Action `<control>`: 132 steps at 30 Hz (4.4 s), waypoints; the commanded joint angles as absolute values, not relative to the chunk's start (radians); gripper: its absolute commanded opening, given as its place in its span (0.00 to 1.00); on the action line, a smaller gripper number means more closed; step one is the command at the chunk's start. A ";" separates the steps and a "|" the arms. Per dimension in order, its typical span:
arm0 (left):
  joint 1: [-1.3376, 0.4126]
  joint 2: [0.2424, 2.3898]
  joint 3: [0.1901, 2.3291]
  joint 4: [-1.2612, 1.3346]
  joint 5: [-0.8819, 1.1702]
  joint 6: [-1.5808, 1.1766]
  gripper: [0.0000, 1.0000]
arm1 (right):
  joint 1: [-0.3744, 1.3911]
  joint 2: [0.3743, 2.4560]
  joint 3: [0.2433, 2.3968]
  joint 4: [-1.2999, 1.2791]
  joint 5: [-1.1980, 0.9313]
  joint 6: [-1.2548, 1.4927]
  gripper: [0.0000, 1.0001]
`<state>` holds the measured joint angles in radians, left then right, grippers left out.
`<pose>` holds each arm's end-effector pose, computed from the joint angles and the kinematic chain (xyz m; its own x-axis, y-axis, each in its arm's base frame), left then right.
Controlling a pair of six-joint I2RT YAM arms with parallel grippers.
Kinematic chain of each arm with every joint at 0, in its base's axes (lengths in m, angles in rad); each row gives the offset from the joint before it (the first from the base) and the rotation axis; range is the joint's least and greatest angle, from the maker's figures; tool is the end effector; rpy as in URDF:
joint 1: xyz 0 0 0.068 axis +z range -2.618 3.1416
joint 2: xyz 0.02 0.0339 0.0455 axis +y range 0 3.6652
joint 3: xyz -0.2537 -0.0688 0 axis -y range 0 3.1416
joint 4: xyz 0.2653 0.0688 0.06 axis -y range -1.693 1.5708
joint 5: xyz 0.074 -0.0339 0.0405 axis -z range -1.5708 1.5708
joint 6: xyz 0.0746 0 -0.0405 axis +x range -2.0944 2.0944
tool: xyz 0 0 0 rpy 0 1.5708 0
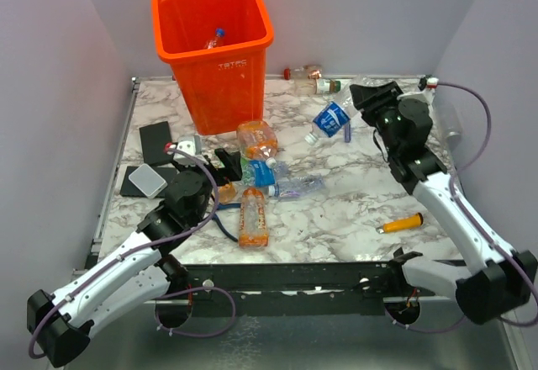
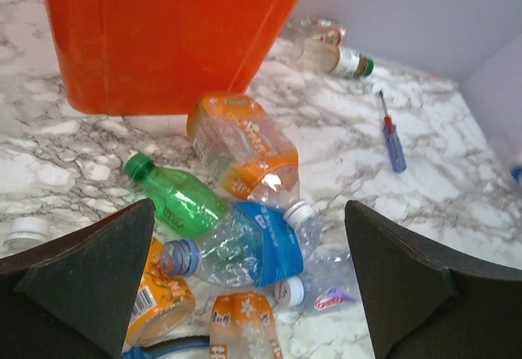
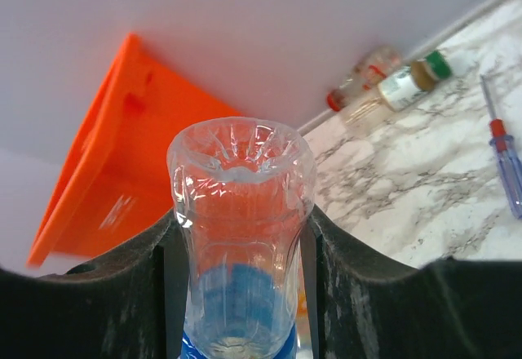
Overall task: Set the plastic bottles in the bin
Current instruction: Pick up the plastic bottle at the center of the board, then place the plastic bottle in the trash bin.
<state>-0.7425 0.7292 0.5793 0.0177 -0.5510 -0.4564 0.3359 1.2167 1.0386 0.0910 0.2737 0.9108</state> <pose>0.2021 -0.1325 0.2841 -0.1725 -0.3513 -0.9202 0.1311 0.9177 -0.3749 0.3362 0.0960 0.3508 -0.1002 0.7706 -0.6294 0.0262 0.6344 0.7726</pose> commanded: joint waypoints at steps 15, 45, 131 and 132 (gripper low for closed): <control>-0.743 0.971 0.624 0.750 0.562 -0.848 0.99 | 0.356 0.706 0.764 0.008 -0.644 0.501 0.39; -0.947 1.204 0.591 0.819 0.428 -0.741 0.99 | 0.357 0.640 0.551 0.683 -0.386 0.945 0.31; -0.330 1.729 1.910 0.109 -0.500 -0.070 0.96 | 0.357 0.396 0.800 -0.287 -0.198 0.585 0.99; -0.339 1.708 1.895 0.117 -0.504 -0.070 0.99 | 0.357 0.402 0.802 -0.280 -0.200 0.591 0.99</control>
<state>-0.3336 1.7668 1.8847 0.1028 -0.5045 -0.0536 0.3538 0.3981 0.7979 -0.2829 -0.2092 0.5896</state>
